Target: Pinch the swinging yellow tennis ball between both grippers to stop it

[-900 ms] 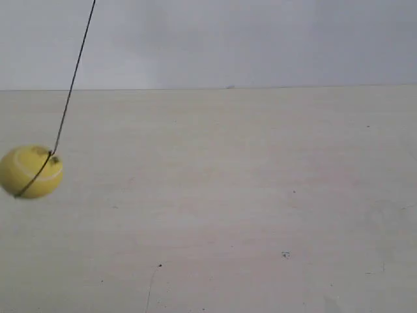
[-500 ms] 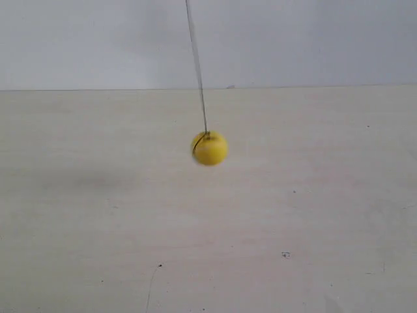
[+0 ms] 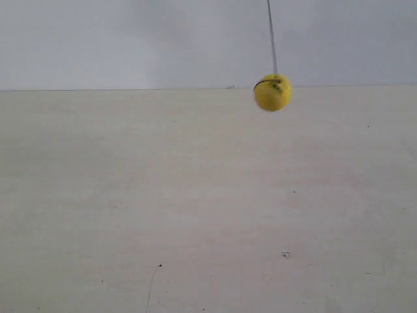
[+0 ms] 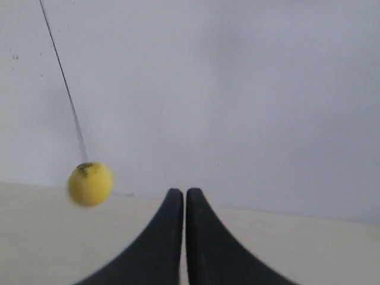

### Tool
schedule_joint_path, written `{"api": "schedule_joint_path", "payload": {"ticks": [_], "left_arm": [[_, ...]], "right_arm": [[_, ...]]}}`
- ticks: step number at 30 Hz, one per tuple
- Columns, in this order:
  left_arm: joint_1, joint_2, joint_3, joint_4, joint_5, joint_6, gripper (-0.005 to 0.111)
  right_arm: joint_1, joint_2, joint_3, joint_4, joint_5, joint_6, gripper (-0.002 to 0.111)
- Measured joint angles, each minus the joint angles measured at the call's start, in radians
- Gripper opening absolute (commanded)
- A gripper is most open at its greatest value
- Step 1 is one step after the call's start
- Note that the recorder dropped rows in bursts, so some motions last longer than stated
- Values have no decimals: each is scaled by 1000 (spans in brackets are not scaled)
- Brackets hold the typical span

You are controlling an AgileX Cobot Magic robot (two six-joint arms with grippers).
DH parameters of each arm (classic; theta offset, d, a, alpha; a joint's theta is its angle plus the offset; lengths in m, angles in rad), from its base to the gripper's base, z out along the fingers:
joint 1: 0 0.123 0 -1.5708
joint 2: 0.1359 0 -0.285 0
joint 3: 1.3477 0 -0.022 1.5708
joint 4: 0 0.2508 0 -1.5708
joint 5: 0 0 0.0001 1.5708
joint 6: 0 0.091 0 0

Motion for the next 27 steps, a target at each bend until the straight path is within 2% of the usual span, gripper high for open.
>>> {"api": "schedule_joint_path", "payload": {"ticks": [4, 9, 13, 17, 23, 27], "left_arm": [[0, 0, 0, 0, -118, -12, 5], [0, 0, 0, 13, -242, -40, 5], [0, 0, 0, 119, -340, -49, 5], [0, 67, -7, 164, -421, -63, 5], [0, 278, -161, 204, -468, -141, 5], [0, 447, -302, 357, -471, -264, 5]], "right_arm": [[0, 0, 0, 0, -93, 10, 0], [0, 0, 0, 0, -220, 130, 0], [0, 0, 0, 0, -348, 206, 0], [0, -1, 0, -26, -469, 233, 0], [0, 77, -38, -73, -533, 267, 0], [0, 201, -151, -109, -513, 272, 0]]}}
